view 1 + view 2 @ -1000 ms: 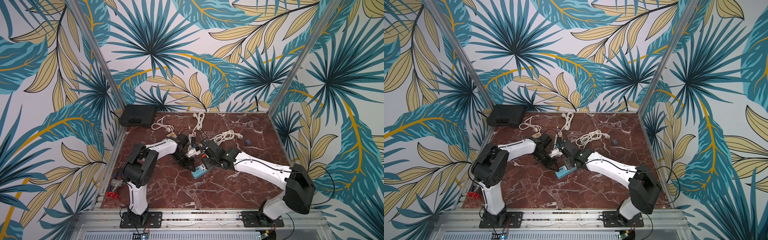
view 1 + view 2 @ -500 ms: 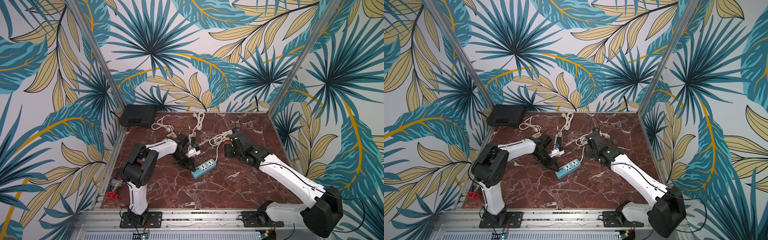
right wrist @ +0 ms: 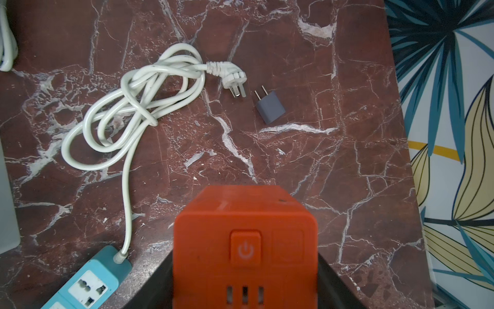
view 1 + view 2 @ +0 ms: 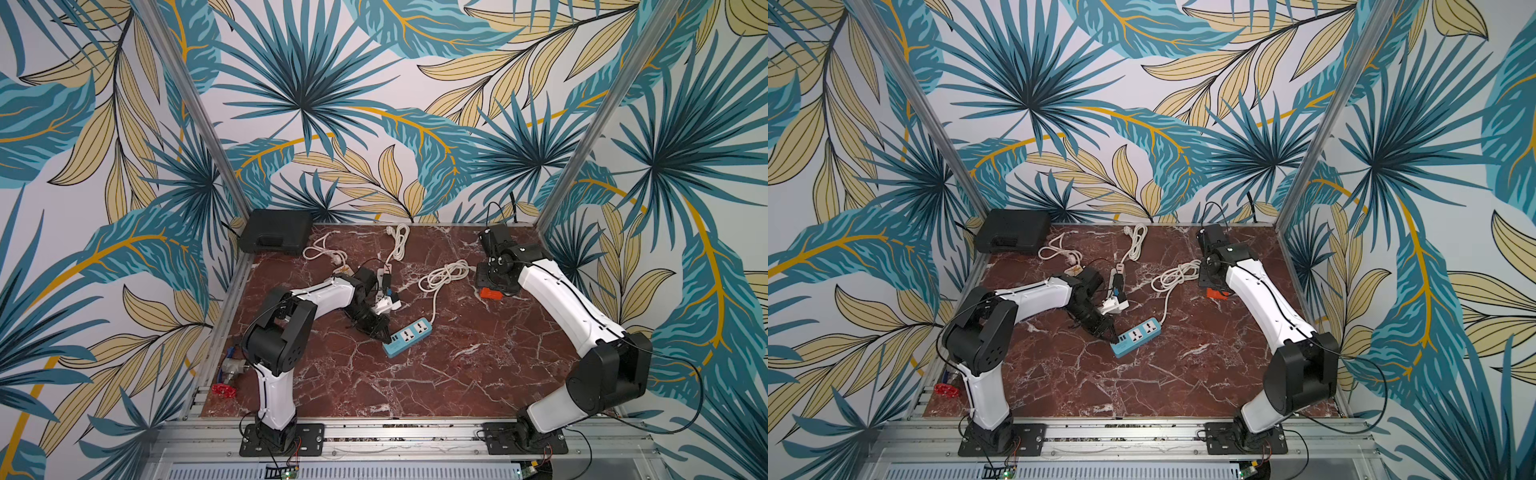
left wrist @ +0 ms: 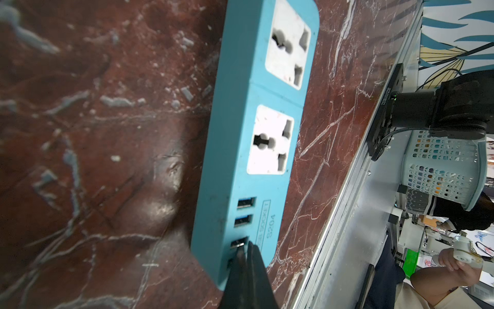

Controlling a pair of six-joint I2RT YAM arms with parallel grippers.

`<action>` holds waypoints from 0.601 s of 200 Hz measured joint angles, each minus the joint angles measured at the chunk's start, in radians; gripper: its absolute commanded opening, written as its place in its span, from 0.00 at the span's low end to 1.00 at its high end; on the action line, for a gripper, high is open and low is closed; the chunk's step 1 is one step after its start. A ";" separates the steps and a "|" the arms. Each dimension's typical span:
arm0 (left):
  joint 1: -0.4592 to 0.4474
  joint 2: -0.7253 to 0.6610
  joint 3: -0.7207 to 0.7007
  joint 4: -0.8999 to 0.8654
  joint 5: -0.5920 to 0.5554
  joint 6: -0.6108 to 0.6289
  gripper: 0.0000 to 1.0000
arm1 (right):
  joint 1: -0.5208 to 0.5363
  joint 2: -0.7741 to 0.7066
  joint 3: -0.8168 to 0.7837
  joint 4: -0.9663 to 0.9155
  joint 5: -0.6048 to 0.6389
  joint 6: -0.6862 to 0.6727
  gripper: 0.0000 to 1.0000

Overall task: Pull the plug off the socket
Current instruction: Place the plug at the center of the board.

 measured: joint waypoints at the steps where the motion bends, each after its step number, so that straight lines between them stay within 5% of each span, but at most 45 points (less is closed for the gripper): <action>1: 0.000 0.000 0.000 0.000 0.000 0.000 0.00 | 0.000 0.000 0.001 0.000 -0.001 0.000 0.00; 59: 0.001 0.000 0.000 0.000 0.000 0.000 0.00 | 0.002 0.185 0.225 -0.035 0.076 0.004 0.00; 120: 0.002 0.000 0.000 0.000 0.000 0.000 0.00 | 0.002 0.375 0.275 -0.097 0.133 0.002 0.00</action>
